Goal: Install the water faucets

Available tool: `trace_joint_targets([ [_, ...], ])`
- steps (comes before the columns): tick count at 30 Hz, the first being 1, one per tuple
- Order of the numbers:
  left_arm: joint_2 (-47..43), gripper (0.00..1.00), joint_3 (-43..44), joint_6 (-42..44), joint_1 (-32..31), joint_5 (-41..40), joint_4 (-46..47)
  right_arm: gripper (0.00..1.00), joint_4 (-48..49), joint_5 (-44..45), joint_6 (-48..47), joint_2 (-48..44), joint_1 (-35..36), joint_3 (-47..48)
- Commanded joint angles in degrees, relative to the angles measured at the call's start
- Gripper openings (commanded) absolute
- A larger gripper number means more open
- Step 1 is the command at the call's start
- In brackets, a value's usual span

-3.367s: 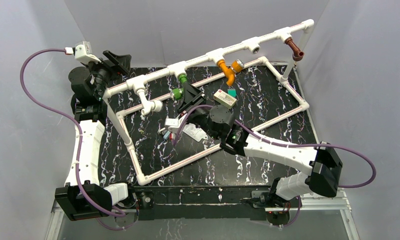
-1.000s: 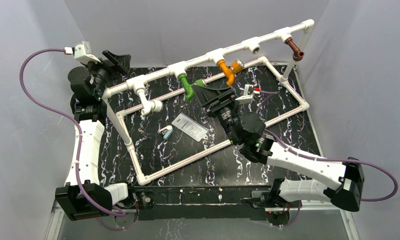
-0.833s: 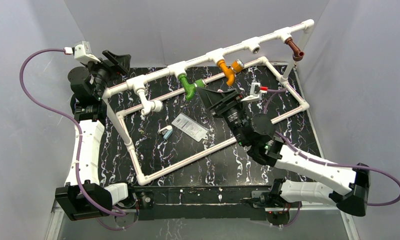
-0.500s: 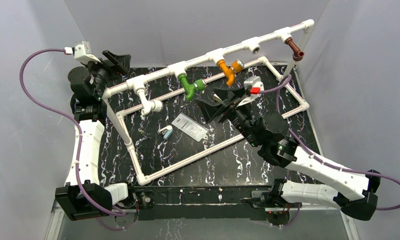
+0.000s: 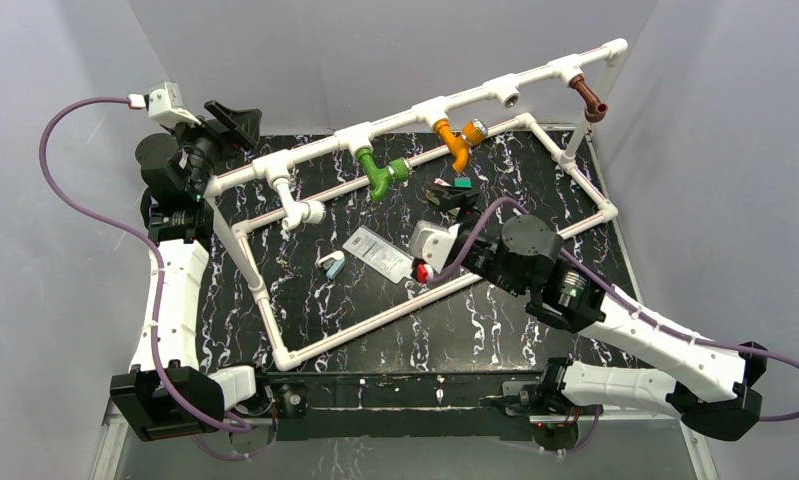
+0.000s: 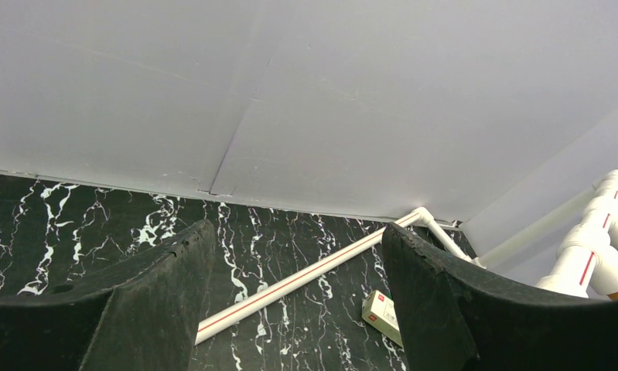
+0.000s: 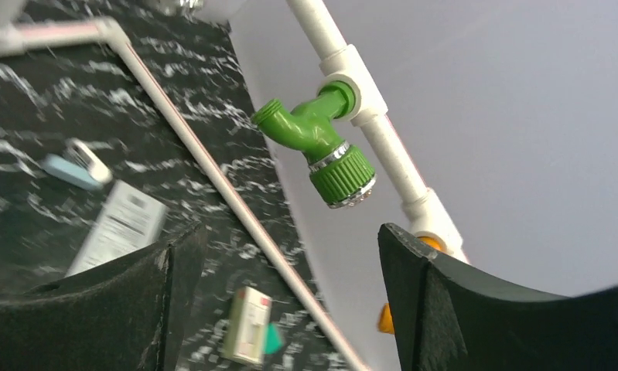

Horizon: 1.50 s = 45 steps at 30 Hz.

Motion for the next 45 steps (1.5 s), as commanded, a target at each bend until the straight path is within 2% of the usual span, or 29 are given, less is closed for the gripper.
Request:
trace_joint_targets([
  [1,8.81,0.76,-8.48,-0.11,1.13,0.32,-19.33,0.89,1.46,1.95,-24.99,-0.01,0.09,-0.51],
  [6,8.90,0.76,-8.54,-0.20,1.13,0.28,-19.29,0.91,14.52,5.02,-40.77,1.50,0.13,-5.53],
  [14,9.07,0.76,-8.50,-0.20,1.13,0.35,-19.36,0.92,25.52,3.61,-50.97,6.45,0.19,-6.61],
  [24,9.34,0.76,-8.49,-0.28,1.13,0.37,-19.18,0.91,30.57,4.13,-52.28,13.78,0.15,-4.19],
  [32,9.42,0.76,-8.49,-0.29,1.13,0.62,-19.22,0.85,32.02,5.82,-49.22,17.92,-0.22,-1.25],
  [45,9.25,0.76,-8.52,-0.42,1.13,0.70,-19.19,0.63,33.14,5.66,-45.98,20.44,-2.23,-0.79],
])
